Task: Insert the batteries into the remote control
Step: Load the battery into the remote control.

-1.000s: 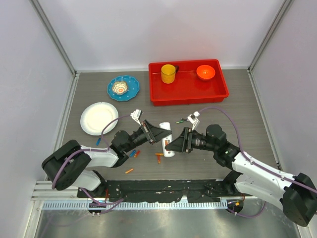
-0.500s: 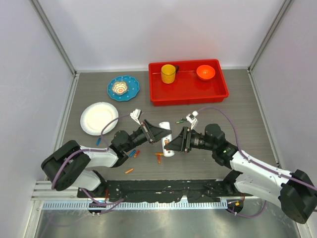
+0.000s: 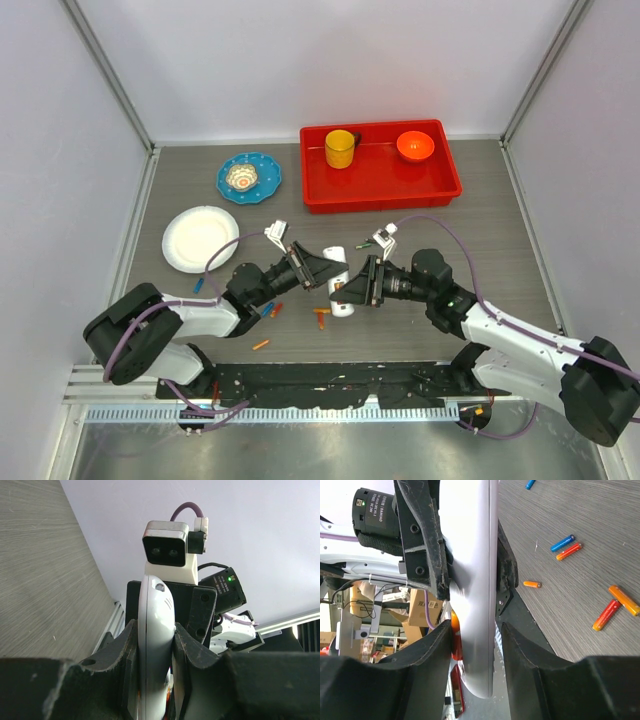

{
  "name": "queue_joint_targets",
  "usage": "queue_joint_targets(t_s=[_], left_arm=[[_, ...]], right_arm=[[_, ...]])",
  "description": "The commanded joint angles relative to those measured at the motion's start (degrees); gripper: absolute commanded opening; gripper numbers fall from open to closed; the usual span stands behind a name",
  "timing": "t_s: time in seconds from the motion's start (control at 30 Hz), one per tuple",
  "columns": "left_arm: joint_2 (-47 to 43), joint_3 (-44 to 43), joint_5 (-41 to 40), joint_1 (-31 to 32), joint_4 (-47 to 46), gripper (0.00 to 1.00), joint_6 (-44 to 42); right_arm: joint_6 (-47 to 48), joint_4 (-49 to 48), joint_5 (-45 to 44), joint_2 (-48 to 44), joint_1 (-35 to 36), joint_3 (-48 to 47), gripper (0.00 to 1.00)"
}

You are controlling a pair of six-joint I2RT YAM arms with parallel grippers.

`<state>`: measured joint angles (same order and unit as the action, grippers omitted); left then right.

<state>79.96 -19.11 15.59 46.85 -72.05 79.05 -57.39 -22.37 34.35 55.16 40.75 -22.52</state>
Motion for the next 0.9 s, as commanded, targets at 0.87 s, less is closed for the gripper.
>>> queue_joint_targets(t_s=[0.87], left_arm=[[-0.25,-1.72,-2.14,3.86,-16.54,0.0,-3.19]], right_arm=[[-0.01,-1.03,-1.74,2.07,-0.41,-3.49,0.63]])
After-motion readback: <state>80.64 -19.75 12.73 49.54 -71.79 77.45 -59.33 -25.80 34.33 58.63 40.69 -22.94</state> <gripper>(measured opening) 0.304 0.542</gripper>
